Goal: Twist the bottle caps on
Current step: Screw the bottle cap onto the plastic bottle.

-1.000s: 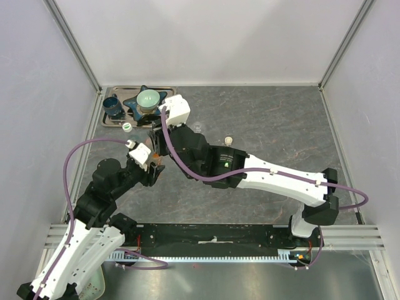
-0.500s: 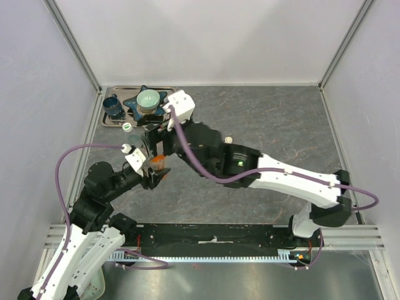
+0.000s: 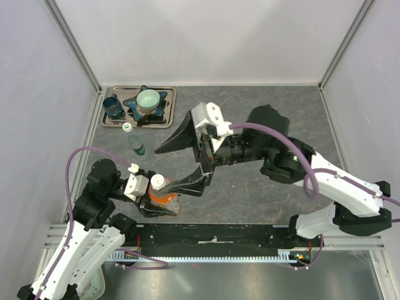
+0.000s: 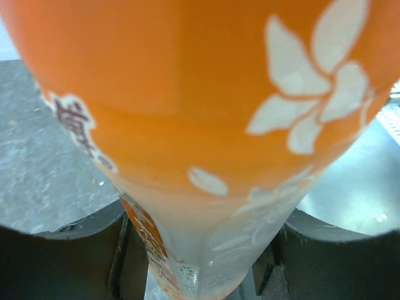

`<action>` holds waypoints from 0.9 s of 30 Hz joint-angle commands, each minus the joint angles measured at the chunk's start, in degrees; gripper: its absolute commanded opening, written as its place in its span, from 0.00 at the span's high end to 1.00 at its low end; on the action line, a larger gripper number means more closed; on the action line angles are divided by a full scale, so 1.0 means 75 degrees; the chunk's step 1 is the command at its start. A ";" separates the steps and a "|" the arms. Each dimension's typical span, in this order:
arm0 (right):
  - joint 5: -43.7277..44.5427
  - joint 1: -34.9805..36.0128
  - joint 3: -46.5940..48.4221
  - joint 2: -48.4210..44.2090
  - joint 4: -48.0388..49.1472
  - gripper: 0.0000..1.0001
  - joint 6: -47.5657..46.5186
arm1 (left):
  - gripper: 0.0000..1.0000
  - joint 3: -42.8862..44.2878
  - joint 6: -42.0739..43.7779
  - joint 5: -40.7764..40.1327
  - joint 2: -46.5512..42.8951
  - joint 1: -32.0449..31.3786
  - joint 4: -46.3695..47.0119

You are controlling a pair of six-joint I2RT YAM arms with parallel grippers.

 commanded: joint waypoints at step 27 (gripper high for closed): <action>-0.2862 -0.0165 -0.0016 0.1188 0.0723 0.46 0.0409 | 0.85 0.0188 0.0100 0.1470 0.0113 0.0039 0.0073</action>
